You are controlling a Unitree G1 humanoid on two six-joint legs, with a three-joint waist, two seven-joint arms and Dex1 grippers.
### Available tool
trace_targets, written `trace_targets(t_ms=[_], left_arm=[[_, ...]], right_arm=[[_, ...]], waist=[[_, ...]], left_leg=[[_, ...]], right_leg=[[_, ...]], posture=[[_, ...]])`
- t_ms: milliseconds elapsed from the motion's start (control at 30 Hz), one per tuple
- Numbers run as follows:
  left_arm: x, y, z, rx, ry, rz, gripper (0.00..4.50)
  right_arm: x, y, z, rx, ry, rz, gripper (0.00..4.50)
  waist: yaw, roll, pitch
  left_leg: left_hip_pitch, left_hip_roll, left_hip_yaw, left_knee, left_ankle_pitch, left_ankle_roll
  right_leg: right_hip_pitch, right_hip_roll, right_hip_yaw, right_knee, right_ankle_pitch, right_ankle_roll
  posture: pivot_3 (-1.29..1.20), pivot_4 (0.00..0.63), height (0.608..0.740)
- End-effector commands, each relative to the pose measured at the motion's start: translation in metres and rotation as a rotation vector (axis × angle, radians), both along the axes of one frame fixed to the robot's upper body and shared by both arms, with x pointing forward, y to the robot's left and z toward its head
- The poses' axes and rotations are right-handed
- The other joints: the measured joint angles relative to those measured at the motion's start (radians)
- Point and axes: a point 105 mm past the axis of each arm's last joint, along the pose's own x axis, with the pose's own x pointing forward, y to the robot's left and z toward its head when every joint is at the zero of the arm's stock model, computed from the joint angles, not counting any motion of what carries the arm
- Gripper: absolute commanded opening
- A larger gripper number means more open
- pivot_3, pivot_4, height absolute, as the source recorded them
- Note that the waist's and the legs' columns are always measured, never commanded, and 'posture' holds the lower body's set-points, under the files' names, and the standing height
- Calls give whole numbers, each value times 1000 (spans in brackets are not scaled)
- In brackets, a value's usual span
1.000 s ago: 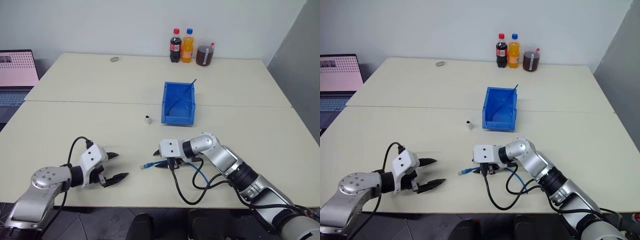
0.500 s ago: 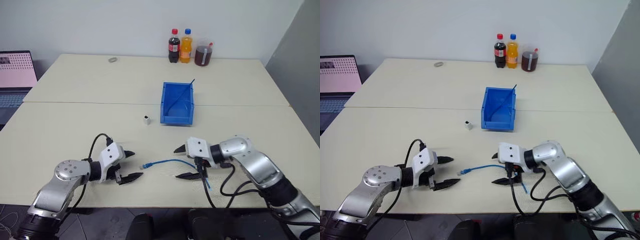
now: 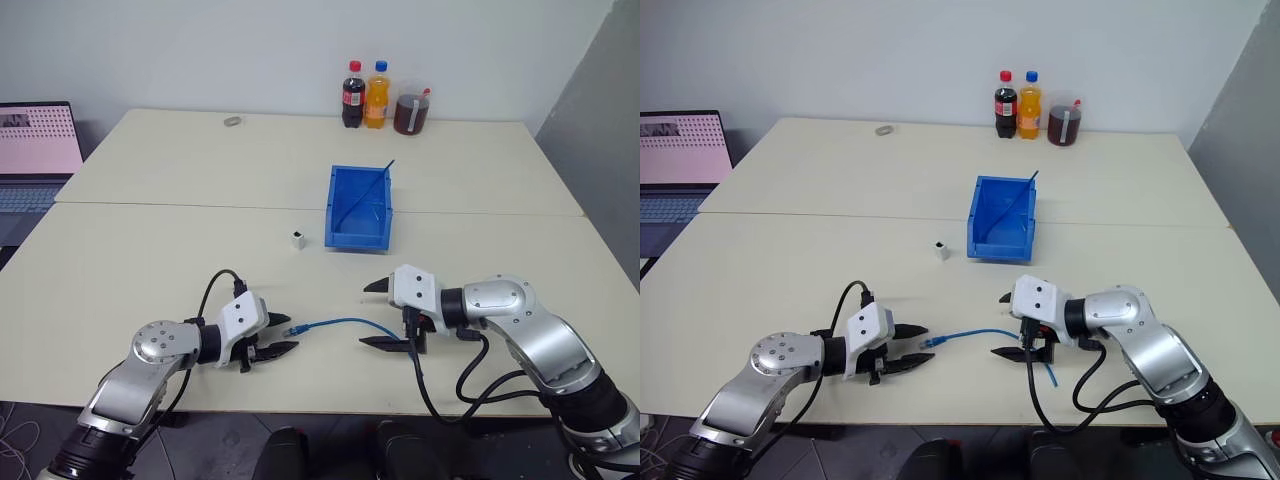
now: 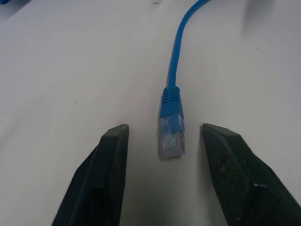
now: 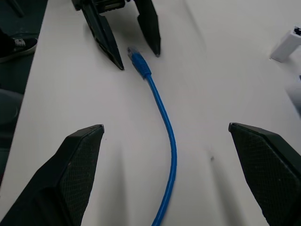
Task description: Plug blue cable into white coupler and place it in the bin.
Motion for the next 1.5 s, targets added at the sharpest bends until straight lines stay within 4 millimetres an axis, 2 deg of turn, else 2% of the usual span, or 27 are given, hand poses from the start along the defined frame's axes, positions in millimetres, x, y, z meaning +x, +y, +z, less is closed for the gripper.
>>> trace_targets(t_ms=[33, 133, 233, 300, 467, 700, 800, 867, 1033, 1133, 1500], left_arm=[[-9, 12, -27, 78, 94, 24, 1529], [-10, 14, -29, 75, 103, 30, 803], [-8, 12, -28, 42, 109, 45, 258], [-5, 7, -22, 6, 97, 45, 240], [11, -21, 19, -200, 21, 37, 240], [27, -52, 77, -409, -15, -15, 240], [24, -57, 91, -468, 13, -37, 240], [21, -61, 102, -520, 45, -57, 240], [21, -64, 117, -595, 78, -55, 240], [22, -66, 124, -632, 85, -48, 240], [11, -74, 125, -632, 120, -72, 240]], right_arm=[[-2, -2, 14, 20, -60, -4, 4500], [0, -3, 16, 31, -63, -21, 4500], [0, -5, 19, 64, -46, -50, 4500], [-1, -6, 23, 119, -19, -71, 4500], [-10, -7, 40, 338, 62, -145, 4500], [-34, -8, 34, 460, 289, -159, 4500], [-35, -6, 34, 530, 369, -189, 4500], [-25, -6, 37, 607, 409, -258, 4500], [-10, -4, 43, 711, 456, -316, 4500], [-9, 2, 48, 764, 512, -297, 4500], [6, 16, 65, 834, 508, -266, 4500]], waist=[[0, 0, 0], [-1, 0, -1], [-1, 1, -2], [-1, 2, -2], [2, 2, -2], [0, -3, 0], [-13, -2, 0], [-17, -2, 0], [-18, -2, 0], [-18, -2, 0], [-21, -2, 0]], left_leg=[[0, 0, 0, 0, 0, 0], [0, 0, 0, 0, 0, 0], [0, 0, 0, 0, 0, 0], [1, 0, 0, 0, 0, 0], [-1, 0, -2, 1, 0, 0], [-2, 0, -2, 1, 0, 0], [-2, 0, -1, 0, 0, 0], [-1, 1, -2, 0, 0, 0], [-2, 0, -3, 1, 0, 0], [-2, 0, -2, 1, 0, 0], [-2, 0, -2, 0, 0, 0]], right_leg=[[0, 0, 0, 0, 0, 0], [0, 0, 0, 0, 0, 0], [0, 0, 0, 0, 0, 0], [0, 0, 0, 0, 0, 0], [1, 1, 1, 0, 0, 1], [0, 1, 0, 0, 1, 3], [0, 2, 2, 0, 1, 3], [0, 3, 2, 0, 1, 3], [0, 3, 2, 0, 1, 3], [0, 3, 2, 0, 1, 3], [0, 3, 3, -1, 1, 3]], posture=[[0, 150, 740], [0, 150, 740], [0, 150, 740], [0, 150, 740], [0, 150, 740], [0, 150, 740], [0, 150, 740], [0, 150, 740], [0, 150, 740], [0, 150, 740], [0, 150, 740]])
